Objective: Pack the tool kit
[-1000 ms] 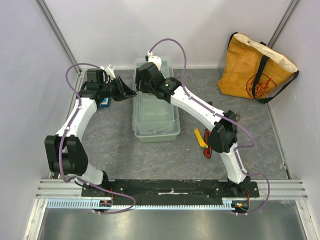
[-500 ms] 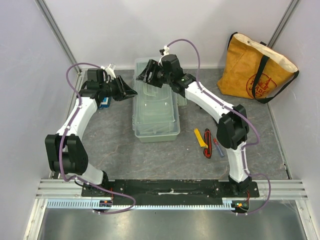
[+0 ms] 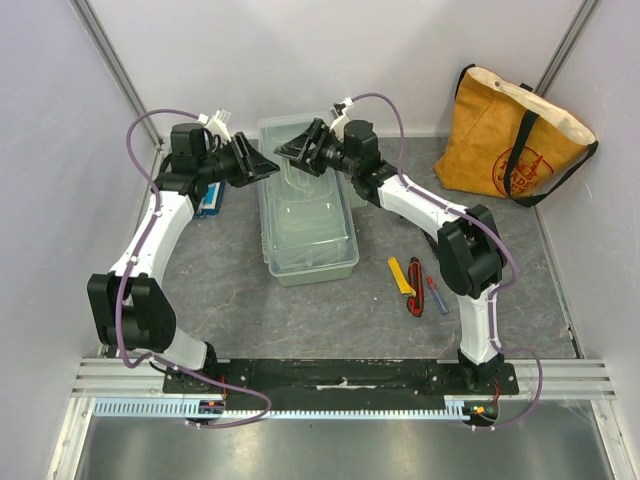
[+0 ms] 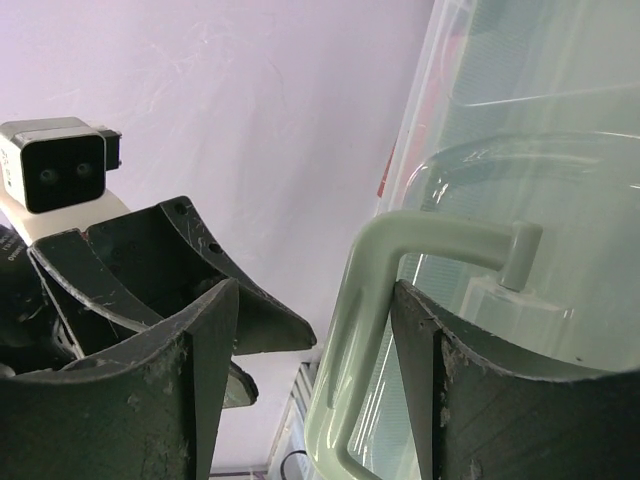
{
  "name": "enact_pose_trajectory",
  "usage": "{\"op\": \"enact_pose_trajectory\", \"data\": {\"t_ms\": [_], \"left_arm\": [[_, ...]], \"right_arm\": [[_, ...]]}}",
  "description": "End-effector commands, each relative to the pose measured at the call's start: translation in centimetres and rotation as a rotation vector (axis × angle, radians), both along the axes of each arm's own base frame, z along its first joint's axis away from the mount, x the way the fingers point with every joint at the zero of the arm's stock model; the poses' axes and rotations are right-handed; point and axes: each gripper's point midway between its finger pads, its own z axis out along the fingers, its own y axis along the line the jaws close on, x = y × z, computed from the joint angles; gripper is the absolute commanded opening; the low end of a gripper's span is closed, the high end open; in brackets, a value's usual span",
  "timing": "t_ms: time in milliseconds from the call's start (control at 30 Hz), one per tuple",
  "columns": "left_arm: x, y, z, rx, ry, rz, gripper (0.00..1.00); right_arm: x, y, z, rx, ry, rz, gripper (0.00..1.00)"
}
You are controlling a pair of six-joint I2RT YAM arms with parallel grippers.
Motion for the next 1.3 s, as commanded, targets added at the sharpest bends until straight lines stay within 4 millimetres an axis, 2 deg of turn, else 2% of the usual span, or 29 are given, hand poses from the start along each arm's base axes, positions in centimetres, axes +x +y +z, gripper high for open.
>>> {"op": "enact_pose_trajectory", "data": {"t_ms": [0,200,267,400,600,667,733,767,800,833,900,1000,1133,1267], "left_arm": [[-0.4,-1.8,2.9,-0.039,-0.087,-0.076,0.52],[-0.3,-4.8,1.2,-0.018,-0.060,-0.135,0.57],[0.3,-5.1,0.5,-0.009,-0.046,-0.123,0.58],[1.3,-5.1,-1.3,0.015,0.006,-0.094,0.55],[2.0,-5.1,-2.1,0.037,0.037,-0.078,0.41],[2.1,-5.1,-2.1,0.037,0.045,-0.077,0.37],[2.3,-5.3,-2.0,0.034,0.052,-0.081,0.24],[2.3,-5.3,-1.7,0.034,0.052,-0.082,0.14],[2.5,-5.3,-1.4,0.032,0.048,-0.083,0.05],[2.7,-5.3,-1.0,0.037,0.039,-0.077,0.02],[3.1,-5.4,0.6,0.033,0.020,-0.079,0.02],[3.5,-5.8,4.1,-0.008,-0.035,-0.087,0.02],[3.7,-6.0,8.8,-0.049,-0.116,-0.072,0.02],[4.0,-5.6,12.3,-0.060,-0.177,-0.034,0.02]], "right_arm": [[-2.8,1.3,-3.0,0.003,0.122,0.109,0.69],[-2.4,0.9,-3.3,0.006,0.135,0.095,0.69],[-2.2,0.6,-3.2,0.012,0.141,0.080,0.69],[-1.1,-1.2,-3.4,-0.019,0.146,-0.001,0.70],[0.9,-6.3,-4.5,-0.178,0.168,-0.171,0.73],[0.9,-8.0,-4.6,-0.231,0.166,-0.219,0.73],[1.0,-9.6,-3.8,-0.253,0.138,-0.256,0.73],[1.0,-10.5,-3.4,-0.254,0.126,-0.268,0.73],[1.1,-11.2,-2.9,-0.253,0.113,-0.281,0.74],[1.1,-12.1,-2.7,-0.256,0.108,-0.294,0.74],[1.1,-14.0,-2.0,-0.255,0.093,-0.323,0.74],[1.0,-16.5,-2.4,-0.275,0.089,-0.359,0.75],[0.3,-19.7,-4.6,-0.333,0.111,-0.407,0.75],[-0.8,-20.8,-5.9,-0.391,0.094,-0.394,0.75]]}}
